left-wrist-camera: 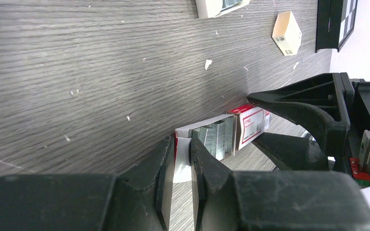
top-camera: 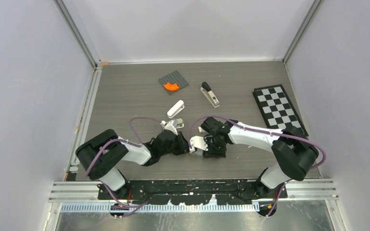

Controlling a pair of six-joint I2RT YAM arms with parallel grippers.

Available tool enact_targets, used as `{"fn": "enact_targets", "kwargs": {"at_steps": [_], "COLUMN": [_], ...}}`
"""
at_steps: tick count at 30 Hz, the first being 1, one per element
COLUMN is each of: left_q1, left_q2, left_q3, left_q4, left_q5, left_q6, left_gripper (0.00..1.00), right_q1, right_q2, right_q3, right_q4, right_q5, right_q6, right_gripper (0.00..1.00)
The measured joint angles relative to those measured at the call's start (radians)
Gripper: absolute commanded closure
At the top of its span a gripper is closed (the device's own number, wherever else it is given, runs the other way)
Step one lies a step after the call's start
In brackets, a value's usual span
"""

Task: Unload the staples from the stapler
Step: Close the staple box at the center of the board.

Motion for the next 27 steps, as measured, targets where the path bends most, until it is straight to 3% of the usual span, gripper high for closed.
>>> {"fn": "enact_targets", "kwargs": {"at_steps": [27], "left_q1": [0.0], "left_q2": [0.048], "left_q3": [0.007], "left_q4": [0.064], "left_q5": [0.02], "left_q6": [-0.05], "left_gripper": [0.82], "right_q1": [0.018], "right_q2": [0.0], "right_q3": [0.0], "right_q4": [-0.004], "right_q5": [-0.009], "right_q6": [-0.032], "right_gripper": [0.48]}}
